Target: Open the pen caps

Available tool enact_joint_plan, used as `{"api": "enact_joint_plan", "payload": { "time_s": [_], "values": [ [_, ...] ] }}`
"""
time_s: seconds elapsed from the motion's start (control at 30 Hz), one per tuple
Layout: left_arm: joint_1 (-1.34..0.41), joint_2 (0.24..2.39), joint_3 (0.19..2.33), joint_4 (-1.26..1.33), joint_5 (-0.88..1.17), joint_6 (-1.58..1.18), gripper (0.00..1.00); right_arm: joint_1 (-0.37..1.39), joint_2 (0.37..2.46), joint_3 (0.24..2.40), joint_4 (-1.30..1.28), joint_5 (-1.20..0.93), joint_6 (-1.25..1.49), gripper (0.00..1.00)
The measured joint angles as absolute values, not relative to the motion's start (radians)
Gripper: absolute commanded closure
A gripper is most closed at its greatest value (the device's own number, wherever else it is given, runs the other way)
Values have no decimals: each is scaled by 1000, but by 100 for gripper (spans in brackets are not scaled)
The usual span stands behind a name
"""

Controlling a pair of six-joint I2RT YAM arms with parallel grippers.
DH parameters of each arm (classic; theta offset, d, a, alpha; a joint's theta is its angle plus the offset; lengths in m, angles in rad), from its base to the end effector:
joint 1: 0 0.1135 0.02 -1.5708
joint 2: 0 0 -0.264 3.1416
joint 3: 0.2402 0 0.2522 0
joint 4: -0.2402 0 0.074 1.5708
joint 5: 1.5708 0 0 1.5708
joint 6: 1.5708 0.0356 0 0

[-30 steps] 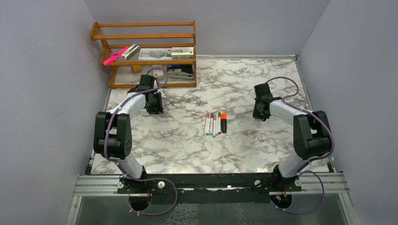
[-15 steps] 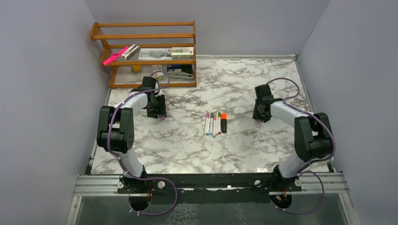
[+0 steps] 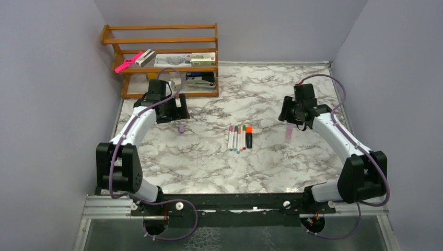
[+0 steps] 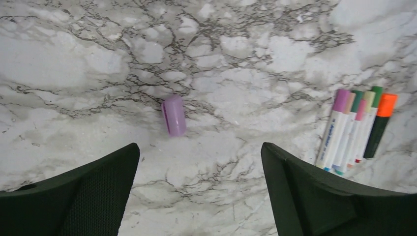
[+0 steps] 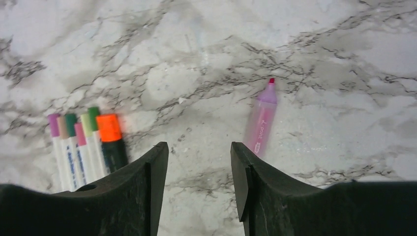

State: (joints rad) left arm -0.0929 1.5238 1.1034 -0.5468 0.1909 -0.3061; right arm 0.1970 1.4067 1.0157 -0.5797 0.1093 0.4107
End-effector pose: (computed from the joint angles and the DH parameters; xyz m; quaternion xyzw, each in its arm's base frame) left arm 0.3156 -0.0362 0.2423 -0.0730 0.9481 -0.1478 0.2720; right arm 0.2832 0.0526 0.2458 0.1178 0.9467 0.0385 0.2972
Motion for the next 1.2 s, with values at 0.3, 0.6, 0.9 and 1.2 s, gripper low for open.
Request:
{"api": "enact_joint_plan", "payload": {
  "time_s": [0.3,0.6,0.9,1.2],
  "values": [
    [-93,1372,1103,-569,333,-347,1,283,1325,1015,-594,-88,412,28],
    [-101,1275,1070,-578,454,-393,1,334,1335,1014,-600,-160,392,37],
    [-113,1230,1001,-579,525,-409,1,502,1494,995,-541,-147,444,49],
    [-113,1208,952,-588,536,-409,1,574,1647,997,-531,-61,499,56]
  ]
}}
